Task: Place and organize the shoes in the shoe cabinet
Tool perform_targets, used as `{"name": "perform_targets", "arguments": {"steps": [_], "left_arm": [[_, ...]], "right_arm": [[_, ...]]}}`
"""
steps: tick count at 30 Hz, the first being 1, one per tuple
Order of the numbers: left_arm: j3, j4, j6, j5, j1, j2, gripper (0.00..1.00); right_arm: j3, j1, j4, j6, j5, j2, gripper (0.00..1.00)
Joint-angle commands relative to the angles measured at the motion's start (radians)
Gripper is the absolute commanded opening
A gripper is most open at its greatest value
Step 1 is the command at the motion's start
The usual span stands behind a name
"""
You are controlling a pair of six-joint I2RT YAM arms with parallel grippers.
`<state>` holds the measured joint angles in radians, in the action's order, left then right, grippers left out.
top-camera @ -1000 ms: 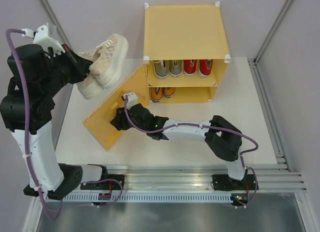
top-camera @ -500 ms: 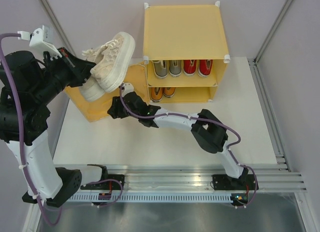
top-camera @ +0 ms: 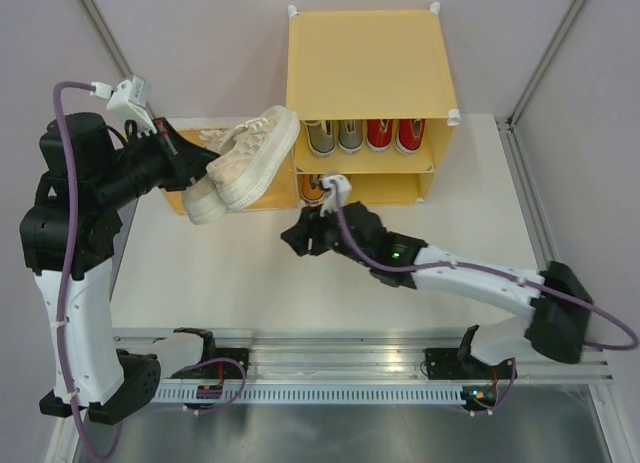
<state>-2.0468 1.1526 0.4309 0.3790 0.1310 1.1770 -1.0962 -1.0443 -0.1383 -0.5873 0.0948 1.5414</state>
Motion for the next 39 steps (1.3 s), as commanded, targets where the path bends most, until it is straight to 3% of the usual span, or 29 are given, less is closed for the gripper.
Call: {"name": "perform_targets", "arguments": {"steps": [1,6,10,13,14,17,23,28,34,39], "left_arm": [[0.063,-0.254,0.049,0.136,0.001,-0.106,0.02],[0.352,-0.359,0.100,0.213,0.005,-0.233,0.02],[0.543,-0.439,0.137,0.201,0.062,-0.287,0.02],[0.663,-0.467,0.154,0.088,0.285,-0.258,0.02],[0.704,-0.471,0.157,-0.065,0.462,-0.217,0.02],[0.796,-0.545,0.170,-0.309,0.725,-0.146,0.02],[0.985,-0.911,0.304,-0.464,0.893,0.028,0.02],[0.999,-1.076,0.362,-0.639,0.990,0.144,0.02],[0.868,-1.215,0.376,-0.860,1.096,0.300,0.02],[0.703,-1.225,0.375,-0.806,1.113,0.539,0.02]], "right_arm": [[0.143,0.012,0.092,-0.028,0.202,-0.294,0.57],[0.277,0.023,0.340,-0.106,0.478,-0.671,0.57],[0.289,0.026,0.529,-0.129,0.643,-0.837,0.58],[0.263,0.026,0.600,-0.132,0.701,-0.912,0.58],[0.256,0.026,0.612,-0.132,0.707,-0.937,0.59],[0.246,0.026,0.635,-0.128,0.727,-0.971,0.59],[0.216,0.026,0.752,-0.112,0.805,-1.023,0.62],[0.191,0.026,0.781,-0.069,0.852,-1.130,0.64],[0.190,0.026,0.816,-0.055,0.882,-1.167,0.64],[0.185,0.026,0.824,-0.065,0.885,-1.172,0.65]]}}
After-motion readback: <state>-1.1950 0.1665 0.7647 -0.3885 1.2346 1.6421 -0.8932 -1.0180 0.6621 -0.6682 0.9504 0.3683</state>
